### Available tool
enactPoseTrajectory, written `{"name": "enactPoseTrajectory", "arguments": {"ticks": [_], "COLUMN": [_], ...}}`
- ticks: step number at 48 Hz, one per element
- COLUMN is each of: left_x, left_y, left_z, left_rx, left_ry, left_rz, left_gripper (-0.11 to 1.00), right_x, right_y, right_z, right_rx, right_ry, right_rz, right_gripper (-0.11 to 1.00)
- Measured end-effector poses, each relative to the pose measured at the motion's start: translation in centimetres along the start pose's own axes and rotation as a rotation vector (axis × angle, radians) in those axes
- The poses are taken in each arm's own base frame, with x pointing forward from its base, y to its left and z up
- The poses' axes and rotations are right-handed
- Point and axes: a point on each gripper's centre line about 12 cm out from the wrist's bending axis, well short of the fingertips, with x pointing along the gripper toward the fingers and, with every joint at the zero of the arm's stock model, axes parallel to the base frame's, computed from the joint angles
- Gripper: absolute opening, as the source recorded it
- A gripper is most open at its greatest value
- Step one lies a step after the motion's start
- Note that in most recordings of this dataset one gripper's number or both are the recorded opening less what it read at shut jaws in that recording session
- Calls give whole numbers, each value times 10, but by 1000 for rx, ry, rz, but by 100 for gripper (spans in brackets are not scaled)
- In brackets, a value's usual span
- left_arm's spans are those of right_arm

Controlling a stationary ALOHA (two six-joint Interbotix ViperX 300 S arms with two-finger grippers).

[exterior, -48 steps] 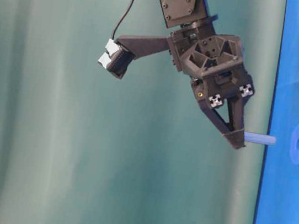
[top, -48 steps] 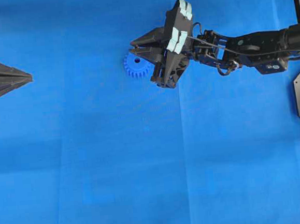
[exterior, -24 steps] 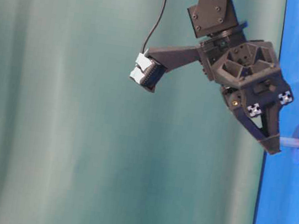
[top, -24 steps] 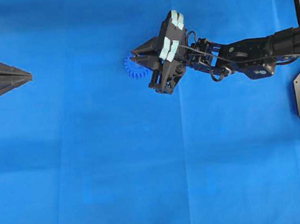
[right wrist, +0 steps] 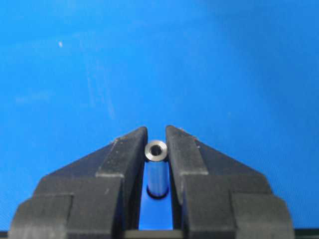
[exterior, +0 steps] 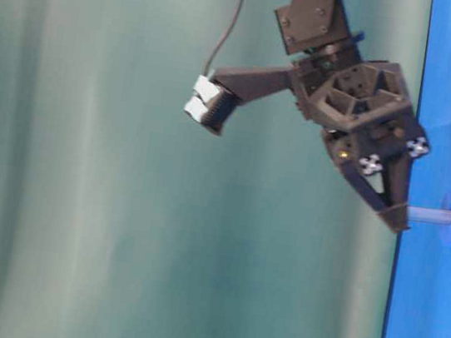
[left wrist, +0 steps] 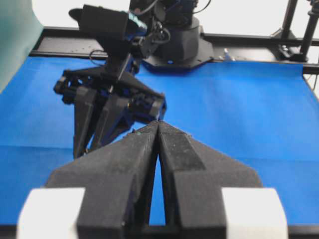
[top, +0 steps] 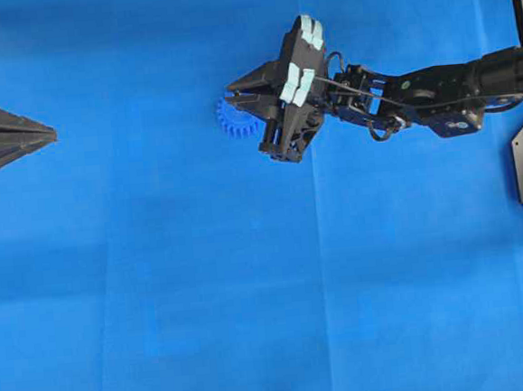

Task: Insert the shaft placed at a random location into the center hole of the small gear at another random location.
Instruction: 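Align and lower the shaft into the gear's center hole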

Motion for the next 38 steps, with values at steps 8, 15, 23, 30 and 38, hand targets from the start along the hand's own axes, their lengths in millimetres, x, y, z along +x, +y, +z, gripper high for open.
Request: {"name": "enactPoseTrajectory", "arguments": {"ticks": [8,15,23,30,38], "left_x": [0,0,0,0,0], "left_y": [0,0,1,2,2], "left_z": [-1,-1,-1,-1,-1], "left_rx": [0,0,0,-1,-1], "left_ry": [6,6,6,8,9], "left_rz": [0,0,3,10,13], "left_gripper": [0,0,0,0,0], "right_x": [-6,-7,-6,-2,6], "right_y": [1,2,2,0,-2], "right_z": [15,16,13,2,-14], "right_rx": [0,0,-1,-1,-2], "right_ry": [-38,-40,-34,-5,31], "right_rz": [7,9,9,2,-6], "right_gripper": [3,3,3,3,3]}}
